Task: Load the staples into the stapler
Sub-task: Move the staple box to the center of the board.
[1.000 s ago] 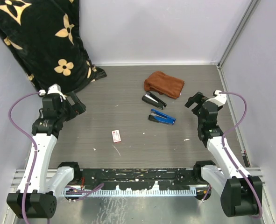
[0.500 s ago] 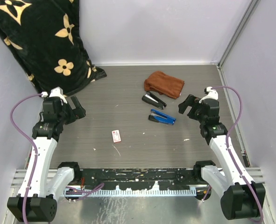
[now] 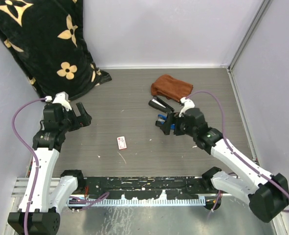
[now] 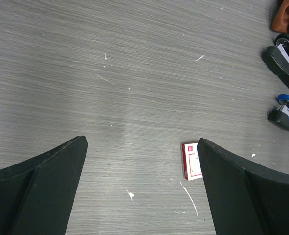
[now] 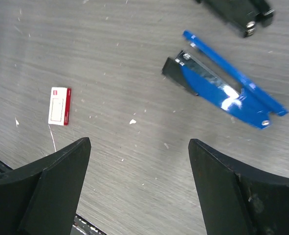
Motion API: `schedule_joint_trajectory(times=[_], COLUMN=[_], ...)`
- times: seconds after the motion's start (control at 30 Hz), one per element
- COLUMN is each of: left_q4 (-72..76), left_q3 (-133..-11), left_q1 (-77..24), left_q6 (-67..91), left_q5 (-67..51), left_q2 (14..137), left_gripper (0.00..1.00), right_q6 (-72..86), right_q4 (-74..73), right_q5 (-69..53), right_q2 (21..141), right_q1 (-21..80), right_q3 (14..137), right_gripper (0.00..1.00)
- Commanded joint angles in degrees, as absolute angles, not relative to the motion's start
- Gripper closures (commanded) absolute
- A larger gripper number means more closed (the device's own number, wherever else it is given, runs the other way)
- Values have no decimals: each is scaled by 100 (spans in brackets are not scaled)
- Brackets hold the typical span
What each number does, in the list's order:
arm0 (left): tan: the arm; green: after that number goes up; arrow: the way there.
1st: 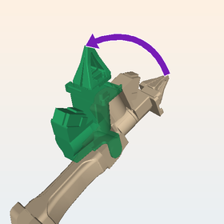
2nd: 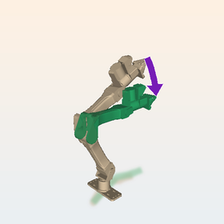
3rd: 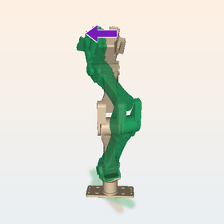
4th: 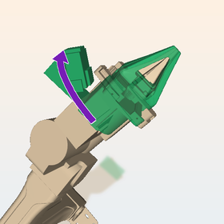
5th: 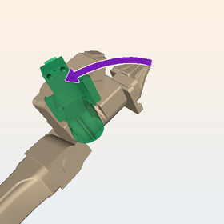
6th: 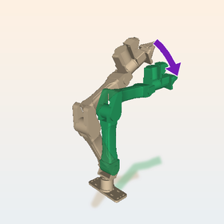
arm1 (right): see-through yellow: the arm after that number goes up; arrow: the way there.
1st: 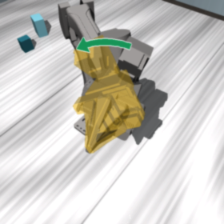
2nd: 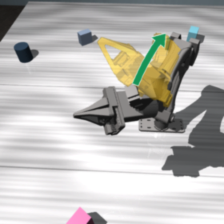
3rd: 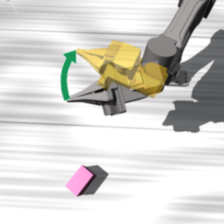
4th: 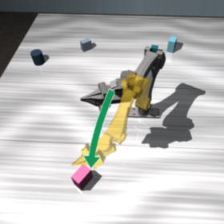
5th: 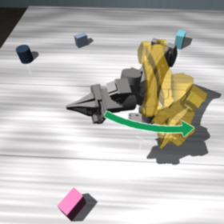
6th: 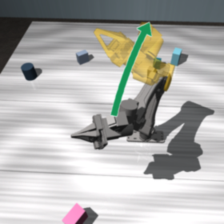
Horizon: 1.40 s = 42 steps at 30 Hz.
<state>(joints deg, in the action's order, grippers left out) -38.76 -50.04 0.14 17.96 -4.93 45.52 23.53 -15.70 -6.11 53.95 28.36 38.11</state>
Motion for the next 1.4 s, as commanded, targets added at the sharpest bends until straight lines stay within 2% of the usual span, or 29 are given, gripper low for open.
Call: schedule_joint_trajectory(times=[0.0, 0.07, 0.23, 0.6, 0.87, 1.07, 1.37], left_q4=[-3659, -3701, -3736, -3768, -3852, -3842, -3832], left_q3=[-5009, -5037, -5054, -5042, -5066, -5075, -5067], left_q1=[27, 32, 27, 27, 34, 31, 27], left_q6=[1683, 1715, 1724, 1748, 1807, 1857, 1890], left_q5=[-661, -600, -702, -394, -333, -452, -510], left_q2=[4585, 4652, 4672, 4483, 4567, 4674, 4709], left_gripper=[2, 2, 2, 2, 2, 2, 2], right_q6=[3028, 3366, 3669, 3634, 3216, 3289, 3323], right_q4=[-1527, -1567, -1536, -904, -993, -1171, -1170], right_q5=[994, 1812, 2747, 2768, 3019, 3269, 3164], right_q2=[5786, 6210, 7749, 10141, 11113, 11367, 11399], right_q1=[3983, 4587, 5700, 6644, 6910, 7009, 7014], right_q3=[4129, 4264, 5085, 6667, 7601, 7706, 7630], right_gripper=[14, 15, 18, 21, 20, 24, 40])
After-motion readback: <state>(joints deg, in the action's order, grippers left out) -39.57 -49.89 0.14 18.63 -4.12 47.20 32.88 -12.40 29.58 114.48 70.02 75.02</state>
